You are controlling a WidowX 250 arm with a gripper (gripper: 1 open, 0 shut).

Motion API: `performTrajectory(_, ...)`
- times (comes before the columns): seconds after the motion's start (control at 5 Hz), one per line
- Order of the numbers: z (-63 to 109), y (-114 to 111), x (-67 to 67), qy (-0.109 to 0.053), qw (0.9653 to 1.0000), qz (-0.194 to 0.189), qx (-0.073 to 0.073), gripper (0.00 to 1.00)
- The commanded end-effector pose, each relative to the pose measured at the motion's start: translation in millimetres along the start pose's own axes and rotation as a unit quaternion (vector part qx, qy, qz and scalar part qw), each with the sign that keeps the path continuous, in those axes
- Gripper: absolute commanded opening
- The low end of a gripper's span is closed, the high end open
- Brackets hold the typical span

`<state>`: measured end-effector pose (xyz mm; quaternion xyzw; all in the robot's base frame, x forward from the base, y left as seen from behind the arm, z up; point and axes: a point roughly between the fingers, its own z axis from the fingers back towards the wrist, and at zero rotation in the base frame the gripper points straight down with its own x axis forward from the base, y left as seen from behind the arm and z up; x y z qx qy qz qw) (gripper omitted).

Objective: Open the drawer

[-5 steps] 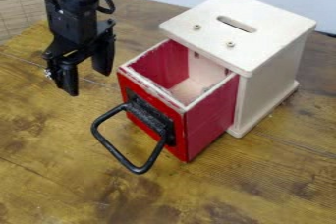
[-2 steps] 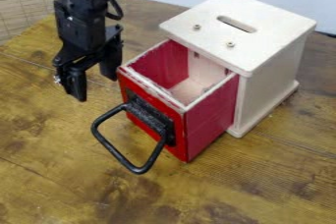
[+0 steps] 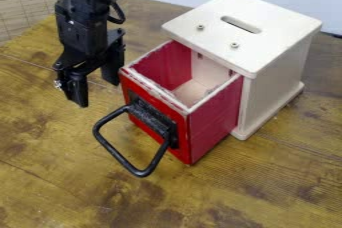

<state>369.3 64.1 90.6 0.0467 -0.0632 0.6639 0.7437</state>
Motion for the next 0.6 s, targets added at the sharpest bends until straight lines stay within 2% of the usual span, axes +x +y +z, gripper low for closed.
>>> performTrajectory(0.0,12.8,-3.6,8.9,-0.004,0.9997,0.007,-0.022,1.00)
performTrajectory(0.4,10.1,-3.8,10.8,-0.002,0.9998,0.008,-0.020,1.00)
